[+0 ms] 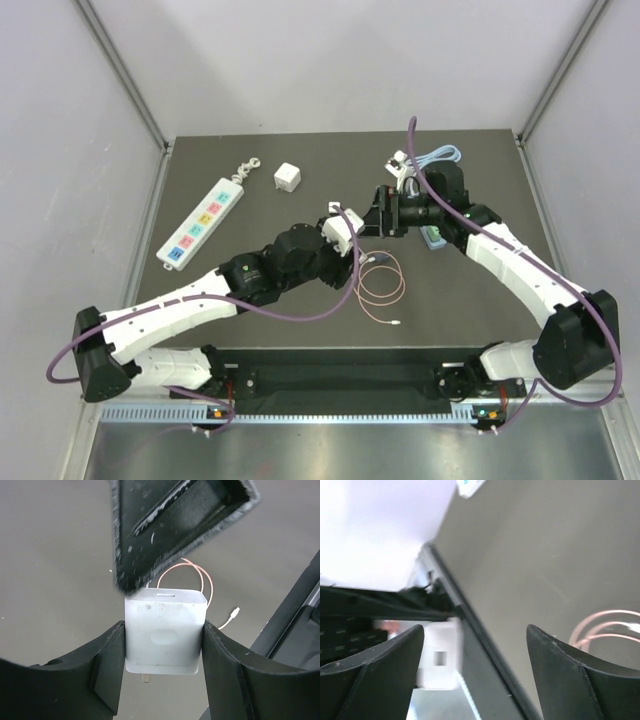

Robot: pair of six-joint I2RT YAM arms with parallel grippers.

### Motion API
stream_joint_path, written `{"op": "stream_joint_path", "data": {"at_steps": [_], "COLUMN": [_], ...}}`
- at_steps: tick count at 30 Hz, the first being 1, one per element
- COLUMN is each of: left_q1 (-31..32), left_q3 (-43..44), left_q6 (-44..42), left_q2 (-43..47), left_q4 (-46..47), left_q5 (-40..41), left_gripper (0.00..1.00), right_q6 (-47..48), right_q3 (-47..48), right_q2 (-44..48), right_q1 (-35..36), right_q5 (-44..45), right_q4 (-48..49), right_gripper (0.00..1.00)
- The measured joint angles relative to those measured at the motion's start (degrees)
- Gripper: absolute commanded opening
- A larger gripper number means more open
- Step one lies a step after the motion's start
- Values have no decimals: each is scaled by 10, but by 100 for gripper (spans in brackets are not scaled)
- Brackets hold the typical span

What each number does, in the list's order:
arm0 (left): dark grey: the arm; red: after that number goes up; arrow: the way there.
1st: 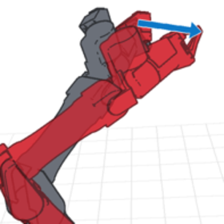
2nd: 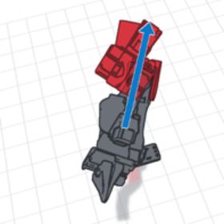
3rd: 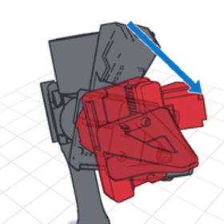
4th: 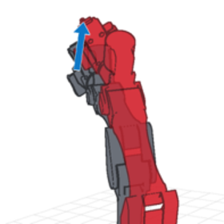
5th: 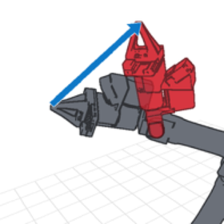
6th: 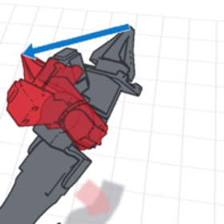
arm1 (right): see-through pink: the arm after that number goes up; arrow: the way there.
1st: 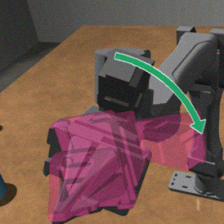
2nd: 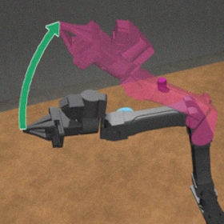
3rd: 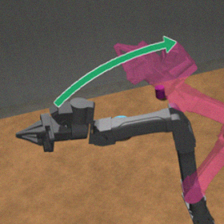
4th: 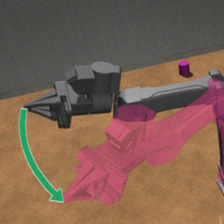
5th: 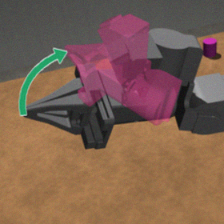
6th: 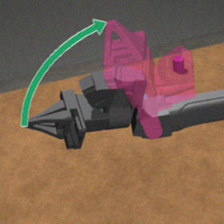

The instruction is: Insert the plug

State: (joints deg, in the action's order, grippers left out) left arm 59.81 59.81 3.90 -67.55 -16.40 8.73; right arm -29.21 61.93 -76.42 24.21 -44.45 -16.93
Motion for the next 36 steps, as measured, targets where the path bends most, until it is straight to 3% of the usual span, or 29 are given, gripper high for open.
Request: {"op": "stream_joint_path", "data": {"at_steps": [8,15,19,20,21,23,24,28,32,36], "left_q1": [13,21,21,21,21,21,21,23,21,17], "left_q3": [0,0,-1,-1,-1,-2,-4,-9,-10,-10], "left_q6": [-12,-20,-24,-25,-26,-31,-32,-32,-24,-19], "left_q2": [-12,-20,-24,-25,-25,-25,-25,-30,-32,-33], "left_q4": [-9,-18,-17,-16,-16,-16,-16,-14,2,7], "left_q5": [20,15,11,11,10,17,20,27,41,70], "left_gripper": [0,0,0,0,2,18,45,75,75,76], "right_q6": [-32,-26,-20,-21,-21,-41,-45,-63,-58,-45], "right_q3": [-34,-91,-98,-99,-102,-109,-113,-136,-146,-146], "right_q2": [2,17,17,16,16,13,12,12,12,12], "right_q1": [26,31,39,41,43,44,44,44,20,-52], "right_q5": [-52,-83,-101,-107,-113,-112,-112,-115,-121,-107], "right_q4": [50,57,63,71,82,98,105,147,159,161], "right_gripper": [62,61,45,33,24,0,0,0,0,0]}}
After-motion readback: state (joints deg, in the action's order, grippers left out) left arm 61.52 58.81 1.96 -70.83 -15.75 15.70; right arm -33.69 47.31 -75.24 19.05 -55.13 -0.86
